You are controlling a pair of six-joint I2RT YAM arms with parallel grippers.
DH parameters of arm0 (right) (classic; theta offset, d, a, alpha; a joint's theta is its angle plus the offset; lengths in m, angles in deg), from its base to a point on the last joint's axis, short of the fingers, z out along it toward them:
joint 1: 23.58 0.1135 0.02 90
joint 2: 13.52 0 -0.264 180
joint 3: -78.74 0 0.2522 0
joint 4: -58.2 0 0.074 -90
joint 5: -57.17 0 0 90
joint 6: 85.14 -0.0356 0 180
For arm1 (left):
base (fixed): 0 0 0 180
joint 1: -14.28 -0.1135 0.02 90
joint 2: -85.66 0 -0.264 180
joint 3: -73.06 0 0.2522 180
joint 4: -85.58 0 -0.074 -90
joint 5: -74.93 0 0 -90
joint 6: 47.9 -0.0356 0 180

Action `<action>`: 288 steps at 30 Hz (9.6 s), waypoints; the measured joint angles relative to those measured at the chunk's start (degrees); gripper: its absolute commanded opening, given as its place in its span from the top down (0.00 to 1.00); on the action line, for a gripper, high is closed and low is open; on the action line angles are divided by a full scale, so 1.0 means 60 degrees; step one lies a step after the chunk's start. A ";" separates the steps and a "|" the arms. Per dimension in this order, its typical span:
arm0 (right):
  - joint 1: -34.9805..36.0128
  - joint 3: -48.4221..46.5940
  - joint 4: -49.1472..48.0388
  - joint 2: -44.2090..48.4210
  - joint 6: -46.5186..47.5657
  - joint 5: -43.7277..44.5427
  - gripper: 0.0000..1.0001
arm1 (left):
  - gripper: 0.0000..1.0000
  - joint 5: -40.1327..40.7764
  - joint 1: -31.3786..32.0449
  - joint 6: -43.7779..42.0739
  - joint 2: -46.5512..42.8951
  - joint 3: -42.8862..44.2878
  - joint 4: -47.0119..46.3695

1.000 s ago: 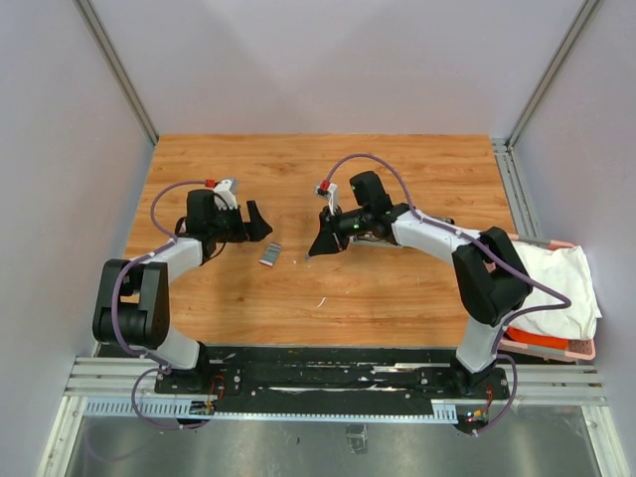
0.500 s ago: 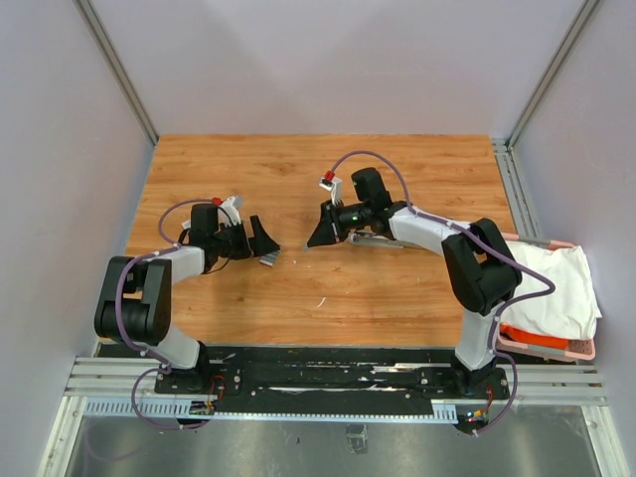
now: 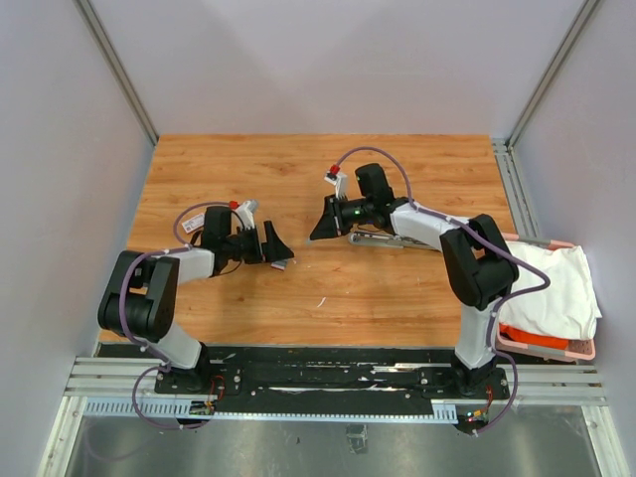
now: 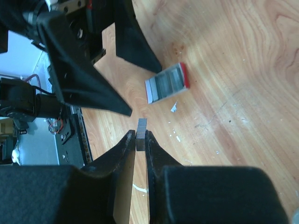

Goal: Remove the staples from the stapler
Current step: Move the staple box to the center of the board, then place the staple in the staple box, then adjust the stapler in the staple box.

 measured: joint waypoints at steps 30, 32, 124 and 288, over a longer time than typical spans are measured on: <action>-0.0324 -0.0102 -0.0073 -0.0168 -0.0182 0.0601 0.85 | 0.02 -0.0710 0.1789 0.0525 -0.0492 -0.0375 -0.1071; -0.0324 -0.0098 -0.0095 -0.0168 -0.0193 0.0605 0.85 | 0.02 -0.0805 0.1734 0.0586 -0.0831 -0.0372 -0.1089; 0.1005 -0.2776 0.1883 -0.2958 0.0976 -0.0011 0.85 | 0.02 -0.2058 -0.0146 -0.1716 -0.0302 0.0076 -0.1071; -0.0208 -0.1373 0.2350 -0.1683 0.5100 0.1158 0.39 | 0.02 -0.0630 0.1843 -0.3785 0.0561 0.1625 0.1741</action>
